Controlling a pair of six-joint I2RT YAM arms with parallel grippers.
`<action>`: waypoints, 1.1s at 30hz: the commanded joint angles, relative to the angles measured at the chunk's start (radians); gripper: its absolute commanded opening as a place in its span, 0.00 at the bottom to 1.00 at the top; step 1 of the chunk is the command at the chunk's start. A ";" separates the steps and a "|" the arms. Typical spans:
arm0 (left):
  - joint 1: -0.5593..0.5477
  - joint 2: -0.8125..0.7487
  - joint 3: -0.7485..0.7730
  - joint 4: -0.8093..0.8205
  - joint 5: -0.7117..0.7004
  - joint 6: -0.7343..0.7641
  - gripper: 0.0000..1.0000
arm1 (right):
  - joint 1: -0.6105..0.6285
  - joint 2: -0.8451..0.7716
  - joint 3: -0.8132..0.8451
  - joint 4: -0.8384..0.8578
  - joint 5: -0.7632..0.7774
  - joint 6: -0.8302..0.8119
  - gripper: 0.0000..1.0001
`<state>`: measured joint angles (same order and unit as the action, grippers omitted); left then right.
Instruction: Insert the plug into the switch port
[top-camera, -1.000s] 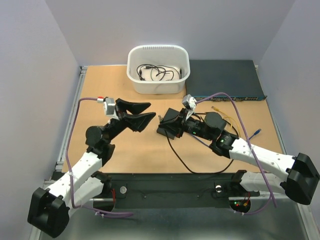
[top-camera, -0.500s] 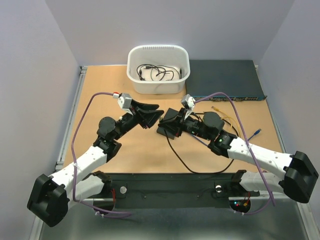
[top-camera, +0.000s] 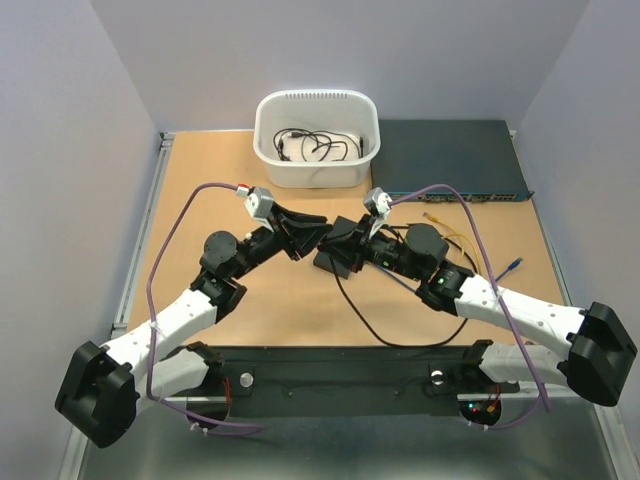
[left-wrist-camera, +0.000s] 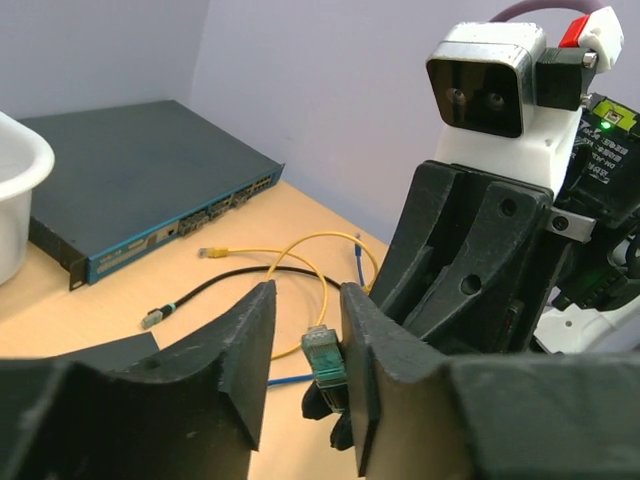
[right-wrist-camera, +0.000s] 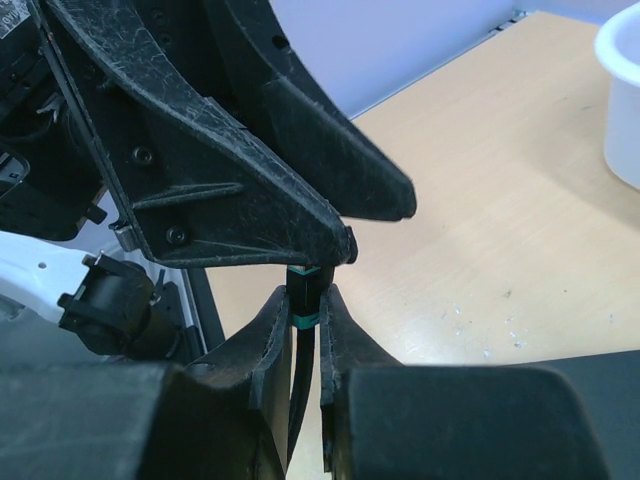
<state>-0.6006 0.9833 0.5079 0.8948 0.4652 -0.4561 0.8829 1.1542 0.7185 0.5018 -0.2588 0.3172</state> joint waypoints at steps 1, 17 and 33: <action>-0.008 0.015 0.044 0.012 0.035 0.013 0.37 | 0.001 -0.030 0.024 0.083 0.023 -0.012 0.00; -0.011 0.057 -0.029 0.295 0.217 -0.025 0.00 | 0.001 -0.120 -0.024 0.086 0.075 0.019 0.70; 0.084 0.152 -0.011 1.030 0.423 -0.538 0.00 | -0.004 -0.240 -0.082 0.067 -0.094 -0.010 0.37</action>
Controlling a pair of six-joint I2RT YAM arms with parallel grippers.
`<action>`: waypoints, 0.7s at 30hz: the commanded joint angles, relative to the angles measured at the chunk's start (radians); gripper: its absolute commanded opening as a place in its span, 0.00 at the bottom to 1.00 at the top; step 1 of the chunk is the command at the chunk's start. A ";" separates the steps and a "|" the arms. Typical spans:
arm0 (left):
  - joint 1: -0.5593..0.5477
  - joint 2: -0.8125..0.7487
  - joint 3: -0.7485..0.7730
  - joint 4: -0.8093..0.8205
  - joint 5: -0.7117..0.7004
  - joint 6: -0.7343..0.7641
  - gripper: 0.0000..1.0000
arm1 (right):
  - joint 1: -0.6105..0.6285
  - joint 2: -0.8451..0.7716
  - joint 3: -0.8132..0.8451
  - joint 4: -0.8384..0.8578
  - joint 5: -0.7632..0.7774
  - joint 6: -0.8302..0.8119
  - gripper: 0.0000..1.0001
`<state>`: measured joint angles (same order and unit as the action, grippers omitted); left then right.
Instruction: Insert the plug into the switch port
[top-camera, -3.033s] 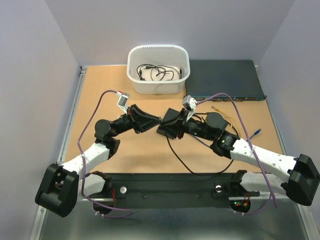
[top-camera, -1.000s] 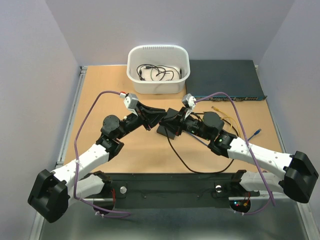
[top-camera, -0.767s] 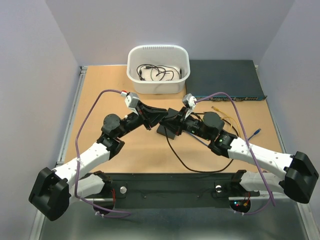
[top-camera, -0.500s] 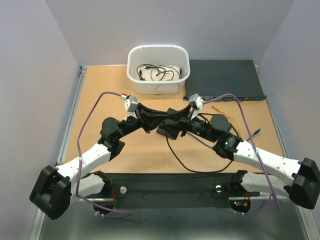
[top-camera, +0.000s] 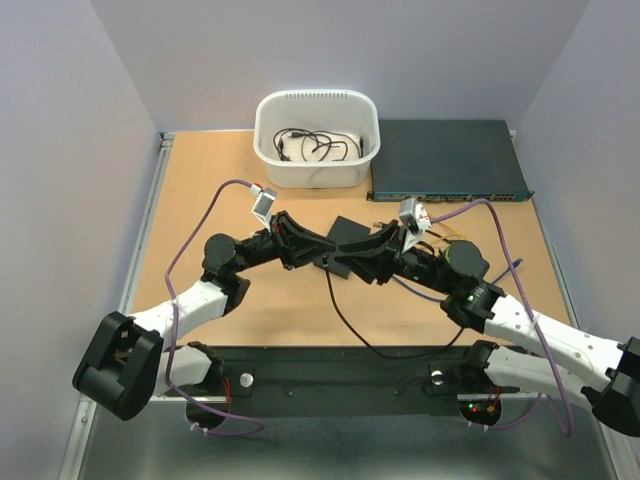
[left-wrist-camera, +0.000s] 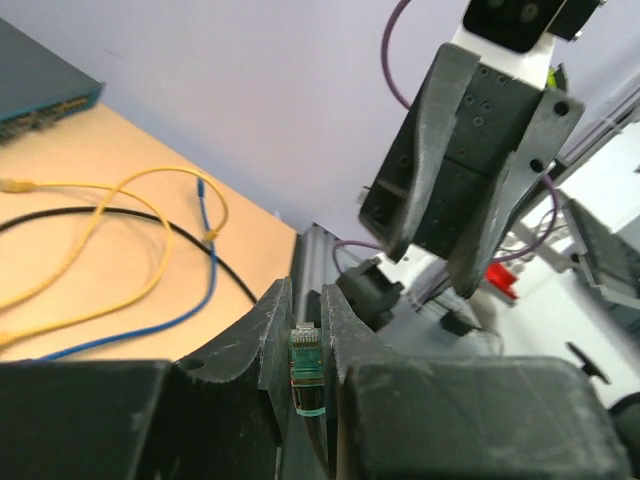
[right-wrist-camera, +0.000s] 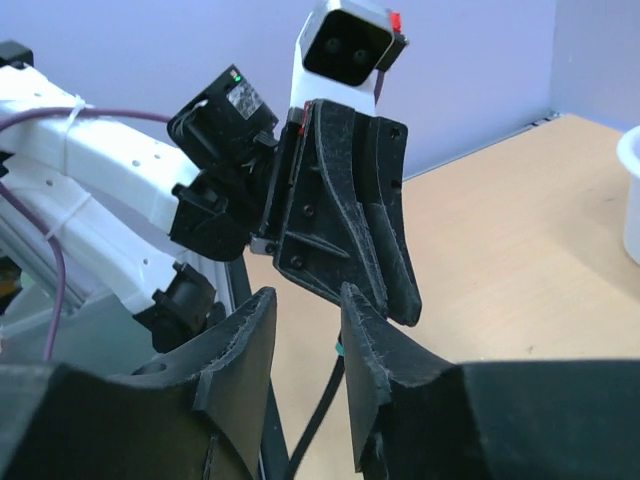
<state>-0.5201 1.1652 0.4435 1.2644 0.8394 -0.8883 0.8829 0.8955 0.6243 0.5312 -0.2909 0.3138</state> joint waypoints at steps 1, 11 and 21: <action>0.002 -0.039 0.052 0.650 0.047 -0.103 0.00 | -0.002 0.026 0.018 0.038 -0.066 -0.007 0.37; 0.002 -0.134 0.067 0.517 0.029 -0.057 0.00 | -0.002 0.080 0.025 0.036 -0.053 -0.001 0.43; 0.002 -0.116 0.047 0.582 0.018 -0.092 0.00 | -0.002 0.103 0.066 0.053 -0.050 0.001 0.43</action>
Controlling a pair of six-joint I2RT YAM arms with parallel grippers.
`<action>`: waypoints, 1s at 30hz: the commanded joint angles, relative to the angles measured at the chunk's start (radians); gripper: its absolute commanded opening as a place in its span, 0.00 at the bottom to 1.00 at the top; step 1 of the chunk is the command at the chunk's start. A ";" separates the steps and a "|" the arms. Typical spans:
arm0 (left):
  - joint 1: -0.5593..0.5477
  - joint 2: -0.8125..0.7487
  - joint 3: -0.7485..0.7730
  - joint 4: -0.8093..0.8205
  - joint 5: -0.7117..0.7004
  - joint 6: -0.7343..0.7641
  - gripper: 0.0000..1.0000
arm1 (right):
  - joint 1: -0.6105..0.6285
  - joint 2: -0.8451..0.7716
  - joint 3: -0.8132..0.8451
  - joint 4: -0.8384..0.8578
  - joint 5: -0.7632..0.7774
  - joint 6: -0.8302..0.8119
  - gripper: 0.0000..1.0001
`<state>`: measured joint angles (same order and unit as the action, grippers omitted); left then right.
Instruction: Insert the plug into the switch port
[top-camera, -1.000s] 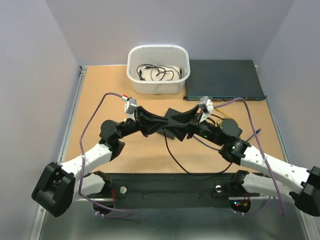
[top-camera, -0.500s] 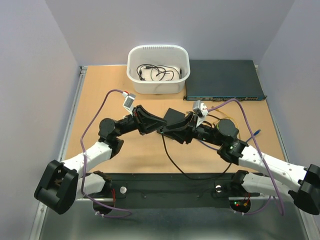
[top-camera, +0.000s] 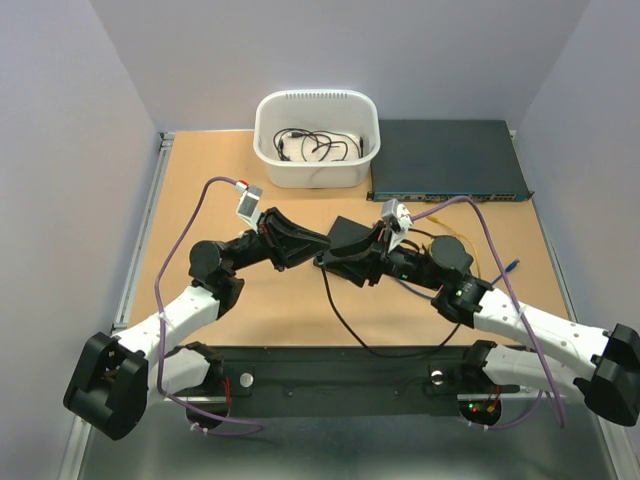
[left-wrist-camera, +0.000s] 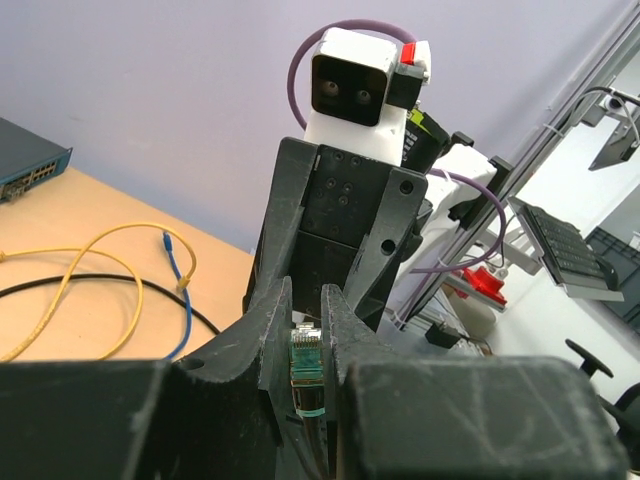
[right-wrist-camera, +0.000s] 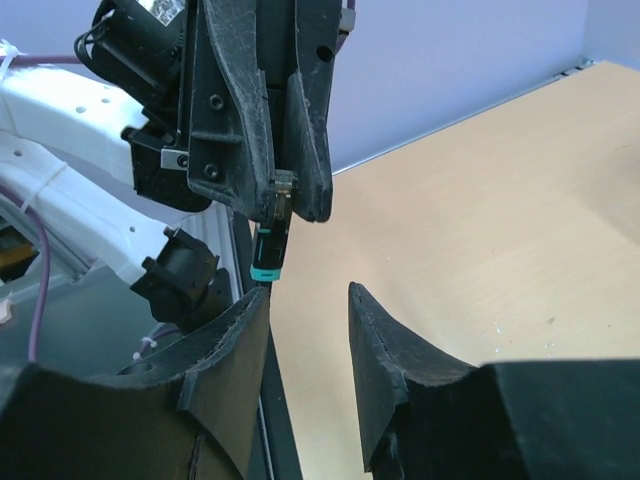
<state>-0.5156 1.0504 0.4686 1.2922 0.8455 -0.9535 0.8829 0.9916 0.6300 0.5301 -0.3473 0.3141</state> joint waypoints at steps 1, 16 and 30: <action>-0.003 0.000 0.024 0.561 0.010 -0.030 0.00 | -0.002 0.018 0.068 0.060 0.001 0.003 0.43; -0.004 0.022 0.021 0.590 0.009 -0.031 0.00 | -0.002 0.084 0.099 0.107 -0.067 0.040 0.43; -0.004 0.023 0.008 0.621 0.007 -0.034 0.00 | -0.002 0.087 0.100 0.126 -0.098 0.054 0.37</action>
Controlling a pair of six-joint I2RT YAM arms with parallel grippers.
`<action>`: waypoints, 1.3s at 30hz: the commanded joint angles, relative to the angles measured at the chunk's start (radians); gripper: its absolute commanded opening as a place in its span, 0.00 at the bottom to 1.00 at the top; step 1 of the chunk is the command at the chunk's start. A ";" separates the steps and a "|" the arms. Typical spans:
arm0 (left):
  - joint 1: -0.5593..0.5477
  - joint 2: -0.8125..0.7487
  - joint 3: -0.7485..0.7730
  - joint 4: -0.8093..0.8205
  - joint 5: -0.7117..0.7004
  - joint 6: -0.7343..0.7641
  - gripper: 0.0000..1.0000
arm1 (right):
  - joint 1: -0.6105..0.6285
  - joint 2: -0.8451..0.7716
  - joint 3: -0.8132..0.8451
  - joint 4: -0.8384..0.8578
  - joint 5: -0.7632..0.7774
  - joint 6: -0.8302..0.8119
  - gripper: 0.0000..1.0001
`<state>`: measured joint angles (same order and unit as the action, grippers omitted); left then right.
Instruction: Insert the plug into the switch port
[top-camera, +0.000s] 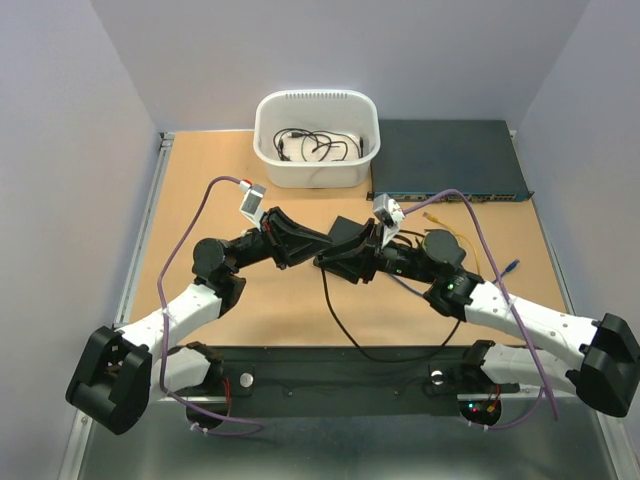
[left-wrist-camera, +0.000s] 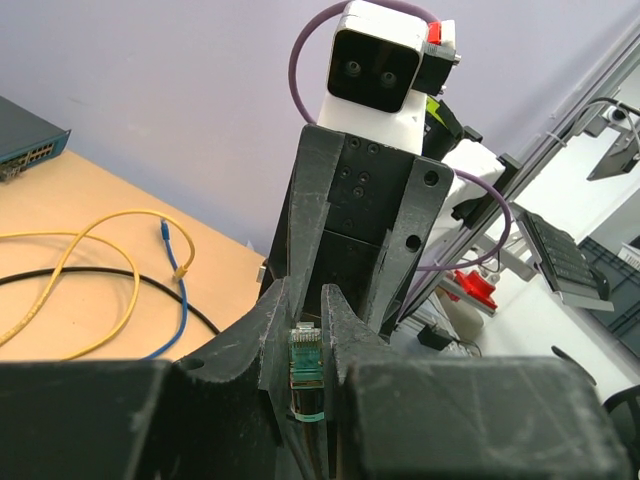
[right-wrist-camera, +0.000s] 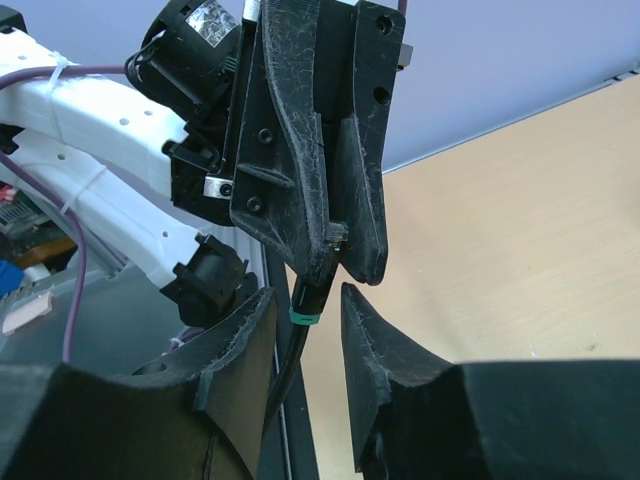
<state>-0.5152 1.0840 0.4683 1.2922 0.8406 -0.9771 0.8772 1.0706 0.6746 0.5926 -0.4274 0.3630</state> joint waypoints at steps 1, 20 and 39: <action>-0.005 -0.009 0.009 0.621 0.014 -0.011 0.00 | 0.002 0.012 0.057 0.064 -0.016 0.008 0.37; -0.005 -0.006 -0.007 0.636 0.006 -0.012 0.00 | 0.003 0.040 0.071 0.073 -0.034 0.013 0.01; 0.006 -0.092 0.018 -0.249 -0.291 0.497 0.66 | 0.003 0.018 0.095 -0.697 0.528 -0.154 0.00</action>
<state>-0.5152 0.9527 0.4530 1.1809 0.6670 -0.6109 0.8776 1.0695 0.7006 0.1265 -0.1188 0.2520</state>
